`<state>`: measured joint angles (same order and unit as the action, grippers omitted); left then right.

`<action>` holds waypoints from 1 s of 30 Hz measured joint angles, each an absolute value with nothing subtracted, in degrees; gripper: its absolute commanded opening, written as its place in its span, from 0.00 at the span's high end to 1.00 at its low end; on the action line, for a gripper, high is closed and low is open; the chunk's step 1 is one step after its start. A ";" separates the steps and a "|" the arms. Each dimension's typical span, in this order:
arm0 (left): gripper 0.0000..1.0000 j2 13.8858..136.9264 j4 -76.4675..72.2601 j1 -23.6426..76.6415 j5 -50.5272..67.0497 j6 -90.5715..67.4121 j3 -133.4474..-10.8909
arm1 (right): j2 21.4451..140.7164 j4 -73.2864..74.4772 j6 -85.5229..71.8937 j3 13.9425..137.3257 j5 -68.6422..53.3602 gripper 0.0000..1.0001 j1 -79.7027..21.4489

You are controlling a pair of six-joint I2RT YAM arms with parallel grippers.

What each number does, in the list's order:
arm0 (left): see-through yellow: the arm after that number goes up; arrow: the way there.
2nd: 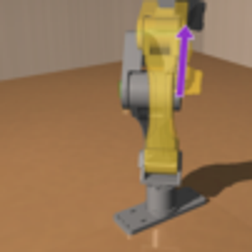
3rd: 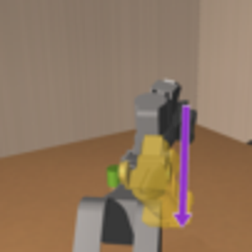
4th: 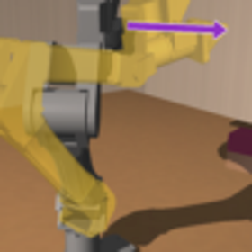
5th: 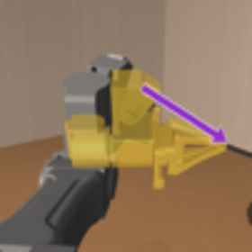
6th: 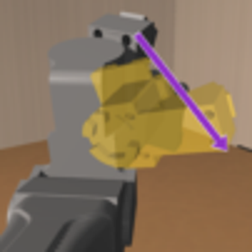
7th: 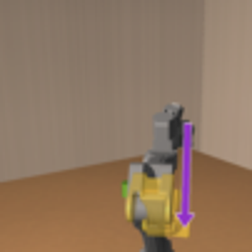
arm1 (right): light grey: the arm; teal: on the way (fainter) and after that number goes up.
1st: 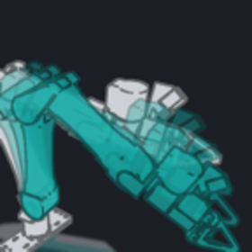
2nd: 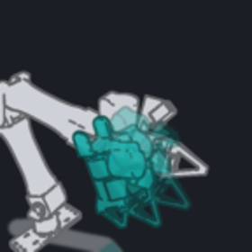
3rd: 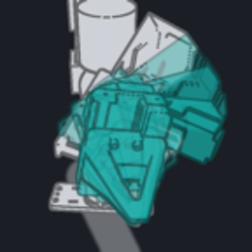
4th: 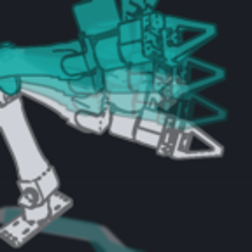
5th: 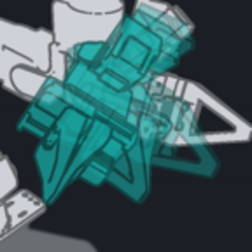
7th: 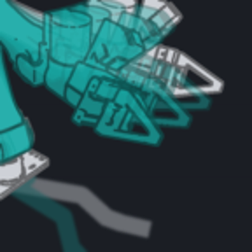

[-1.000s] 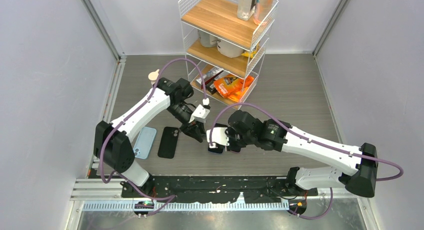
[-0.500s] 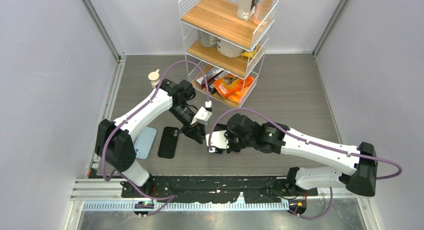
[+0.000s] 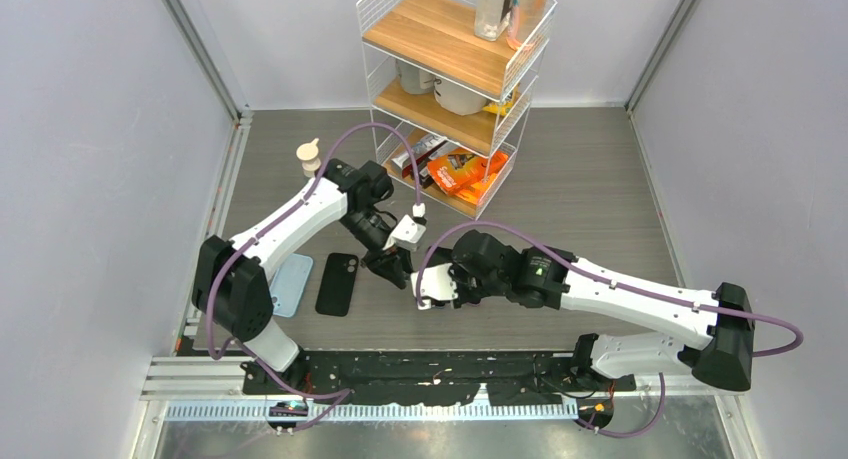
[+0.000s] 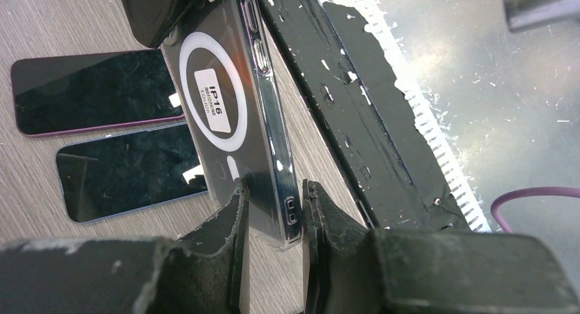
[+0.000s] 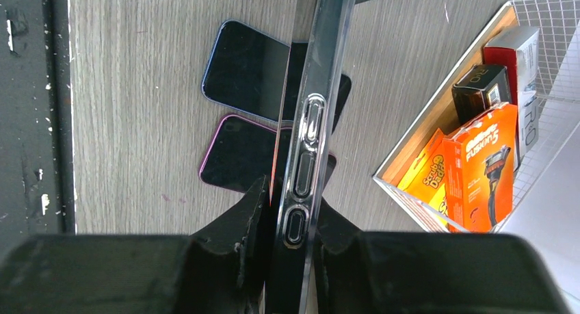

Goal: Take the phone out of the phone case
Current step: Remove the phone case from the phone.

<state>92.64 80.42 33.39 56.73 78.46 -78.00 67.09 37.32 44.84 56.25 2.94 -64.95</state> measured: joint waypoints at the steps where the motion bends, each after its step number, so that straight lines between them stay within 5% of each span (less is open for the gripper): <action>1: 0.98 92.64 80.40 33.39 56.71 78.46 -77.93 | 67.09 37.30 45.15 56.23 3.07 0.94 -65.04; 30: 1.00 93.76 80.05 33.80 52.60 77.76 -77.10 | 67.11 33.85 51.57 53.60 6.04 0.94 -66.41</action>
<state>93.76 80.05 33.80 52.60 77.76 -77.10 67.11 33.85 51.57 53.60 6.04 -66.41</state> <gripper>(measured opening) 0.274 0.252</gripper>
